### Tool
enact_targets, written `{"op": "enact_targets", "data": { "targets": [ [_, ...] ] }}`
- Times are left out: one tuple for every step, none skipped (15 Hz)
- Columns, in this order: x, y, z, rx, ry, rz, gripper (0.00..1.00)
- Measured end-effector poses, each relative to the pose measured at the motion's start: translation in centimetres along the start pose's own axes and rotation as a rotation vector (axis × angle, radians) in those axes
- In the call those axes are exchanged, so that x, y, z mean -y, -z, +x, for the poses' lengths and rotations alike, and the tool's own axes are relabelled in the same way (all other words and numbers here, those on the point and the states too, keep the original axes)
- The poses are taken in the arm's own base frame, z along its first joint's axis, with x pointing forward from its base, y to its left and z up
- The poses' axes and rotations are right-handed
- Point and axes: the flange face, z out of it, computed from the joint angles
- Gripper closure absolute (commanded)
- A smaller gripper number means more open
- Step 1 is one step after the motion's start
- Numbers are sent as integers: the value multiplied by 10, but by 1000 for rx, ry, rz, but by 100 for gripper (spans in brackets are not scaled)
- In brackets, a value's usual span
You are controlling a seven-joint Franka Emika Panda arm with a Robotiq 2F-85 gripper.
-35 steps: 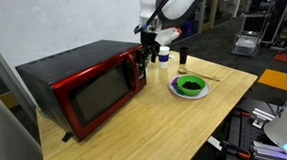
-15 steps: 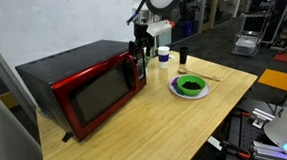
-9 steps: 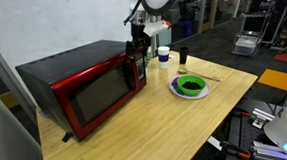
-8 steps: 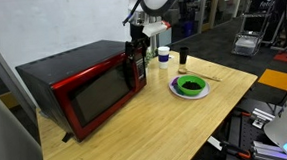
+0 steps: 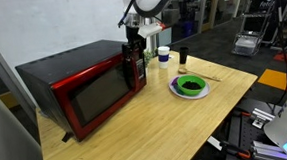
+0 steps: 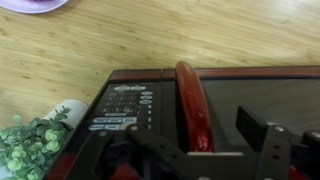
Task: Remove the light green bowl from the microwave and put it on the table
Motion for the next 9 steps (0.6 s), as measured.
{"op": "enact_targets", "data": {
  "targets": [
    [1,-1,1,6,6,0,48],
    [2,-2,2,9,10,0,54],
    [3,-3,3,12,14,1,62],
    [4,-4,4,14,18,1,68],
    [5,-6,4,15,23,2,77],
    [6,-7,4,17,28,2,82],
    [6,-8,4,18,33,2,90],
    [6,-8,4,19,39,2,96],
    [6,-9,4,19,44,2,94]
  ]
}}
